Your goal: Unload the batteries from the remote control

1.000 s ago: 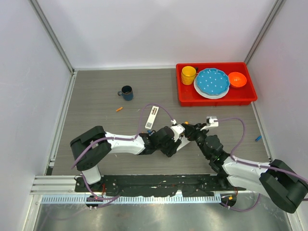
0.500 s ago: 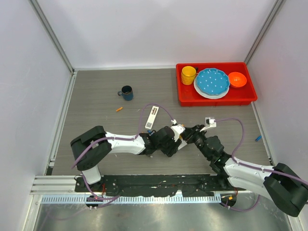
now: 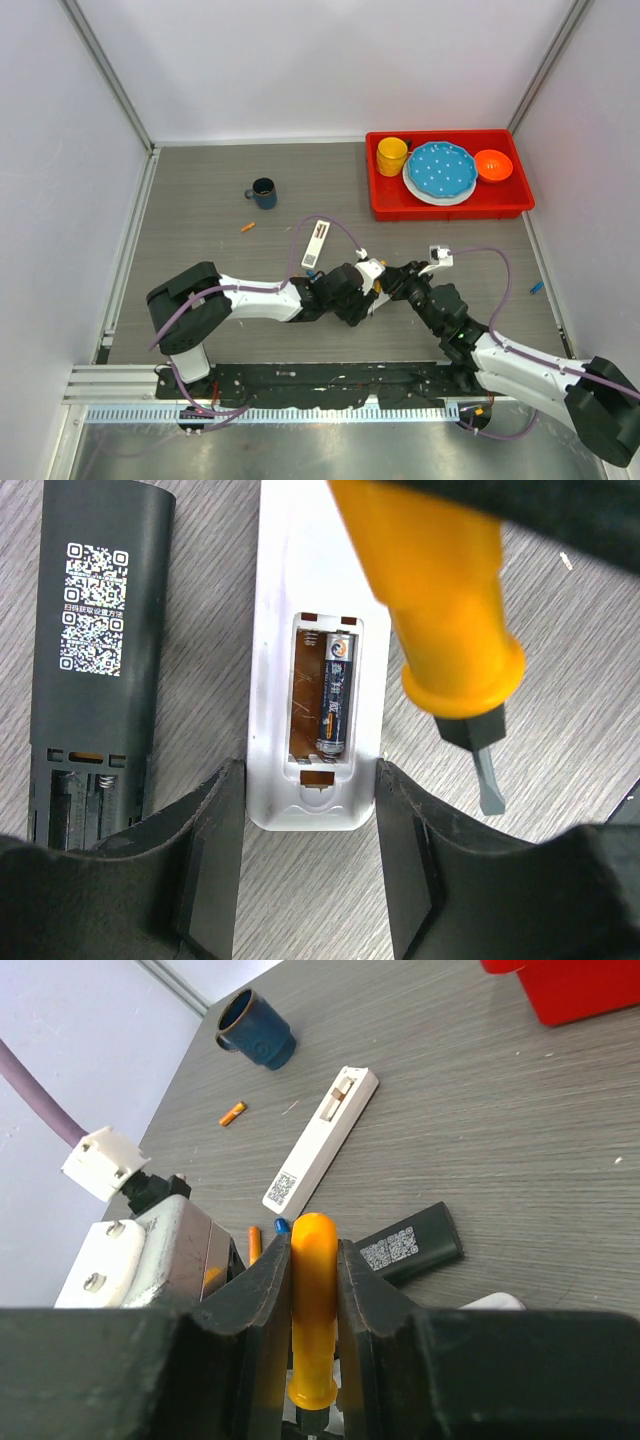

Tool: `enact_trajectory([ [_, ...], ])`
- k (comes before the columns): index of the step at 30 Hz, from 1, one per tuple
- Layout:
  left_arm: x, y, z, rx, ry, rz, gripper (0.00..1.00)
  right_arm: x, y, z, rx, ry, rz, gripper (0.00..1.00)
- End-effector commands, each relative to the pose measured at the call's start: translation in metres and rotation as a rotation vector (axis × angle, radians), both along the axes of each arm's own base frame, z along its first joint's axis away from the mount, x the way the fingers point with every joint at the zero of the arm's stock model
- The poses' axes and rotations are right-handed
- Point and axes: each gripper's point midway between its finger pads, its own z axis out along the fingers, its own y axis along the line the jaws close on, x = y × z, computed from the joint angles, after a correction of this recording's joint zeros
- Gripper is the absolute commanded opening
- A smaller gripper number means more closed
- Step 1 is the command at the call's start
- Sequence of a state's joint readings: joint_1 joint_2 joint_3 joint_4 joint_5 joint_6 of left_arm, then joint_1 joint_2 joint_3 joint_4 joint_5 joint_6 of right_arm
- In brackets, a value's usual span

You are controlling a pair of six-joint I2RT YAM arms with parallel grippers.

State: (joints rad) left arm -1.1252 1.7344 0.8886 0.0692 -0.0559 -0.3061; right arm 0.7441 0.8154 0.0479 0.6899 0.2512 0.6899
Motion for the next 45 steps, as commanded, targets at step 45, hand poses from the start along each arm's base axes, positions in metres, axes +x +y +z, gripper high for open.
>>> enact_trajectory([
  [45,0.039,0.044,0.012,0.174,-0.208,0.171,0.7,0.023,-0.028,0.028,-0.074,-0.039,-0.134,0.01],
])
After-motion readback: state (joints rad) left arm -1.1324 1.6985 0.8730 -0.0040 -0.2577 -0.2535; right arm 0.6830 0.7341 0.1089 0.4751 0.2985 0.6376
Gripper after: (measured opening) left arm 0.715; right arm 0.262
